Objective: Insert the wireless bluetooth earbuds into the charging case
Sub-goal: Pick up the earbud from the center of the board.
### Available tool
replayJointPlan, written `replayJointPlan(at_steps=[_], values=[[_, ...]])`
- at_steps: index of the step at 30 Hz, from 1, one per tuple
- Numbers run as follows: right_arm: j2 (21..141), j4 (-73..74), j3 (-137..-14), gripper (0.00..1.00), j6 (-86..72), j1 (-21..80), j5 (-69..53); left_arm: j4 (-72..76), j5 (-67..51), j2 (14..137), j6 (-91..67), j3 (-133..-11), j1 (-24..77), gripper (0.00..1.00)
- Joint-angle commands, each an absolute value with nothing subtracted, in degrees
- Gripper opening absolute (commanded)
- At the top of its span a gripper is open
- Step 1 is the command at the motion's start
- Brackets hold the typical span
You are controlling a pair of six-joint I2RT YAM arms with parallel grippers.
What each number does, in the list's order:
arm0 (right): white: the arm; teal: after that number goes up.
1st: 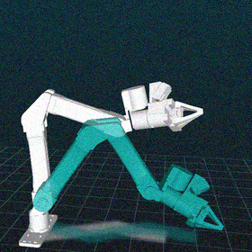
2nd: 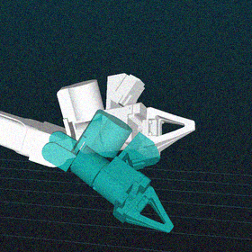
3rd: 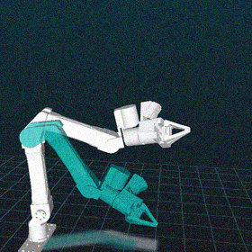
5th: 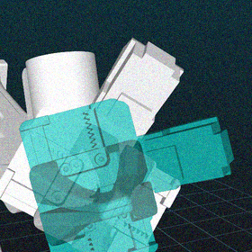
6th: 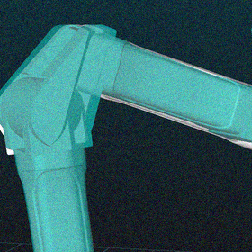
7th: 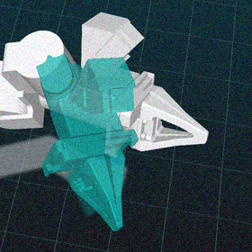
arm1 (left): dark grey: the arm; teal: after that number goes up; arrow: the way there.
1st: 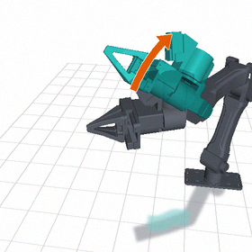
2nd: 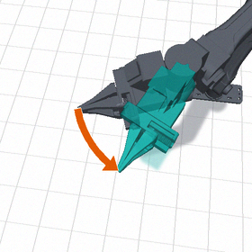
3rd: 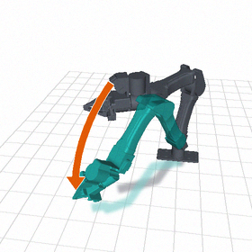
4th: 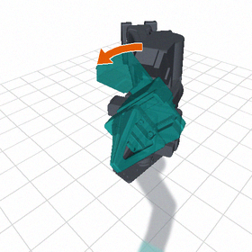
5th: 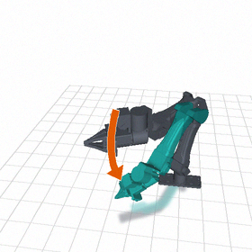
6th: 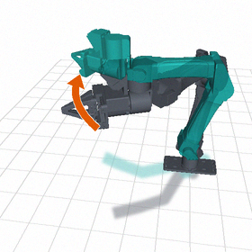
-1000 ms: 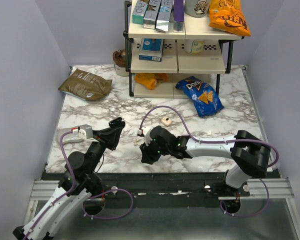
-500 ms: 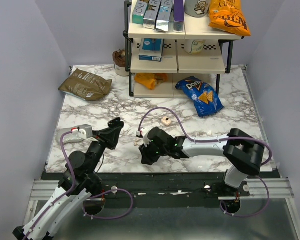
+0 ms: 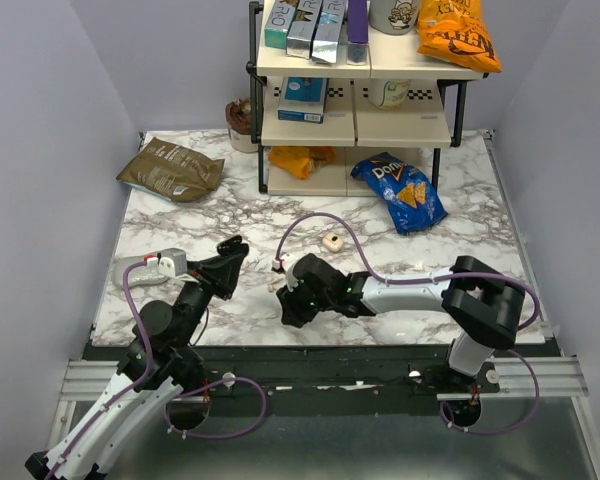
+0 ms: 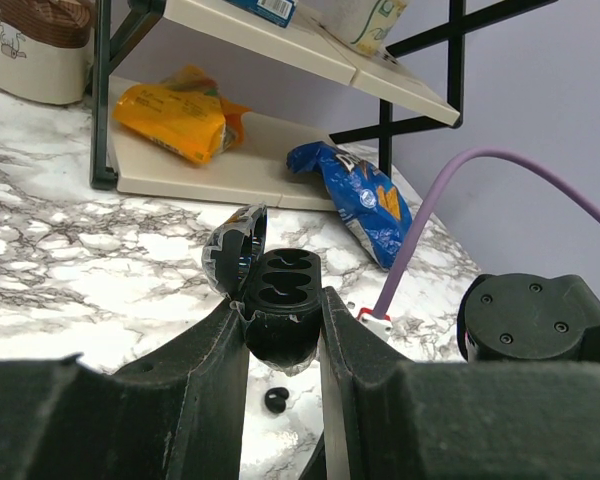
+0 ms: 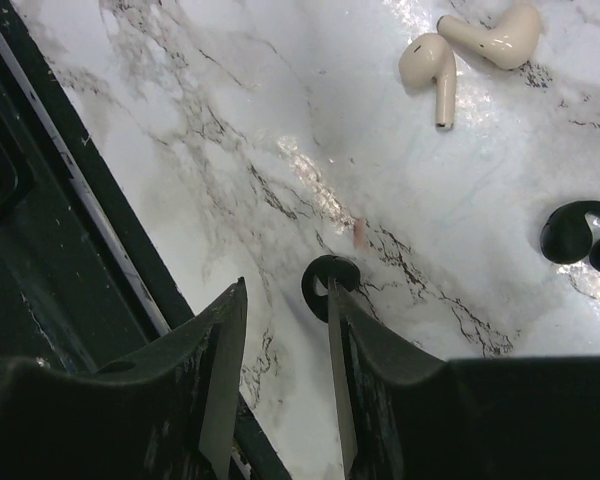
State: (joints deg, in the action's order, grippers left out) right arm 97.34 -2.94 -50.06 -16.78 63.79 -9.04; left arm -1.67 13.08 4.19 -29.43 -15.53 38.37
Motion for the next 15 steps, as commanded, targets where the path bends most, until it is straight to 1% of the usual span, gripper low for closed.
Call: replayJointPlan(at_steps=[1,15], values=[[99.32,-3.52,-51.24,0.47,-17.4,63.98,-6.33,-1.93,13.89,4.66,-29.53,-16.44,38.5,0.0],[99.76,-2.2,-50.36,0.46,-17.93,63.46,-3.96,-1.76,13.45,5.63,-29.97,-16.35,38.58,0.0]])
